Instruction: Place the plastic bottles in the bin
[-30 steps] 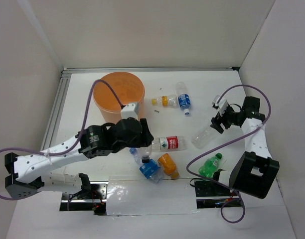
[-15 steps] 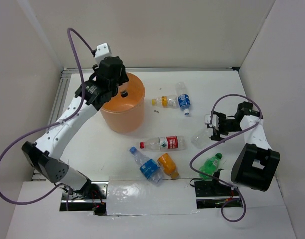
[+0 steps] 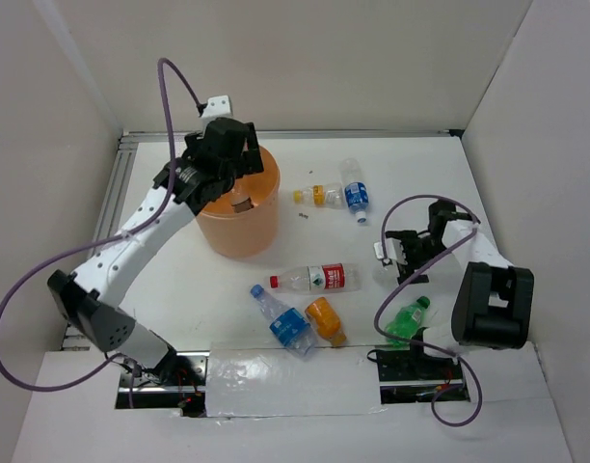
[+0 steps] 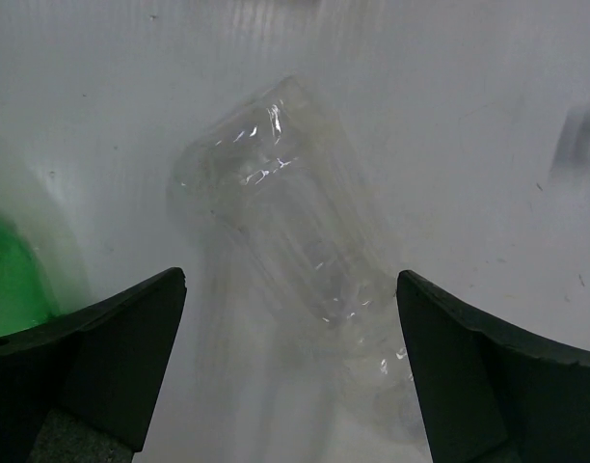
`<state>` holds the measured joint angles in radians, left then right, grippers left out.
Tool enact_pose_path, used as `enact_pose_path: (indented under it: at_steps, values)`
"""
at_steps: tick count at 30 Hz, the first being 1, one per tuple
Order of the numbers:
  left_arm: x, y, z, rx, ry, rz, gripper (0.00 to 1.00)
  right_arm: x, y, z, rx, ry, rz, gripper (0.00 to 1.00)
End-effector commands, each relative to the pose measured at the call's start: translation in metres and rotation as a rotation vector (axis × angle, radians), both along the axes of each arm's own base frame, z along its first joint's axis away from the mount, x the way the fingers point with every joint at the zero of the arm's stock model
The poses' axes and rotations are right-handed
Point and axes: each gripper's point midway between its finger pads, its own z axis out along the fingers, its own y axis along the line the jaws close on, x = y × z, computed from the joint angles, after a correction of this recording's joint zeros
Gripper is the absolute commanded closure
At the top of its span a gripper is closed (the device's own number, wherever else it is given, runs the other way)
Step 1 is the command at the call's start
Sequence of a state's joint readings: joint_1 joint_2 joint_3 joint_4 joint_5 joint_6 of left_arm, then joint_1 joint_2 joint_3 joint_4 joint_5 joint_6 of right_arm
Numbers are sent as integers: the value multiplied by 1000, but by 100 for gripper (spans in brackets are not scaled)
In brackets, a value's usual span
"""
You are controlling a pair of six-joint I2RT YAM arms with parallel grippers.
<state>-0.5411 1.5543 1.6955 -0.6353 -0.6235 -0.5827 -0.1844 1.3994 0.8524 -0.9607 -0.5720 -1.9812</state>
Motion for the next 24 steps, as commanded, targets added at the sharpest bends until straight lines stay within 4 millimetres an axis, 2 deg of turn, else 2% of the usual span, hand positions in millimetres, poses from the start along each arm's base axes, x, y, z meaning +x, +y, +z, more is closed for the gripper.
enact_pose_path:
  at_steps: [1,2,3,4,5,6,7,8,9,10,11,12,13,14,16,17,18,19,20,21,22,23,24]
  values:
    - [-58,-26,46,-40,-66,-146,1,31,-3,-13,-160,-182,319,5]
    - [-78,-31,50,-105,-63,-165,1,30,-2,-19,-170,-174,330,6]
    - [-101,-43,36,-120,-8,-213,1,29,1,-25,-167,-167,340,8]
    - [-117,-47,8,-130,61,-224,1,34,0,-27,-171,-182,339,10]
    - [-134,-55,-7,-179,112,-252,1,32,3,-31,-165,-164,342,22]
    - [-154,-57,-10,-301,130,-241,1,32,3,-31,-165,-164,342,31]
    - [-177,-61,-53,-302,230,-252,3,29,5,-31,-150,-151,335,43]
    - [-193,-66,-67,-343,266,-259,3,26,6,-24,-134,-140,327,59]
    - [-206,-72,-80,-418,297,-239,3,25,3,-18,-134,-139,316,65]
    - [-228,-78,-86,-460,312,-278,3,32,2,-2,-119,-167,301,70]
    - [-238,-74,-118,-436,359,-253,3,24,-5,13,-103,-153,265,73]
    - [-243,-79,-125,-465,367,-253,3,25,-6,27,-89,-165,250,75]
    - [-252,-86,-133,-494,391,-247,3,40,-3,59,-50,-238,233,78]
    - [-258,-86,-153,-469,435,-229,1,35,-2,80,-9,-250,209,78]
    - [-261,-97,-166,-501,468,-210,0,44,11,121,90,-292,148,78]
    - [-261,-100,-173,-502,485,-200,0,59,25,167,192,-387,134,78]
    - [-262,-104,-185,-478,510,-194,0,64,40,191,260,-417,127,78]
    - [-258,-111,-185,-502,503,-191,0,68,53,209,356,-369,49,76]
    - [-256,-115,-187,-505,501,-192,0,73,74,248,475,-413,64,76]
    - [-252,-115,-192,-511,502,-171,0,87,100,278,546,-502,126,75]
    - [-253,-117,-200,-505,519,-162,0,84,118,299,681,-380,22,73]
    - [-246,-122,-197,-540,498,-162,0,85,136,314,760,-362,21,73]
    - [-246,-121,-207,-537,512,-156,0,86,173,357,834,-497,144,70]
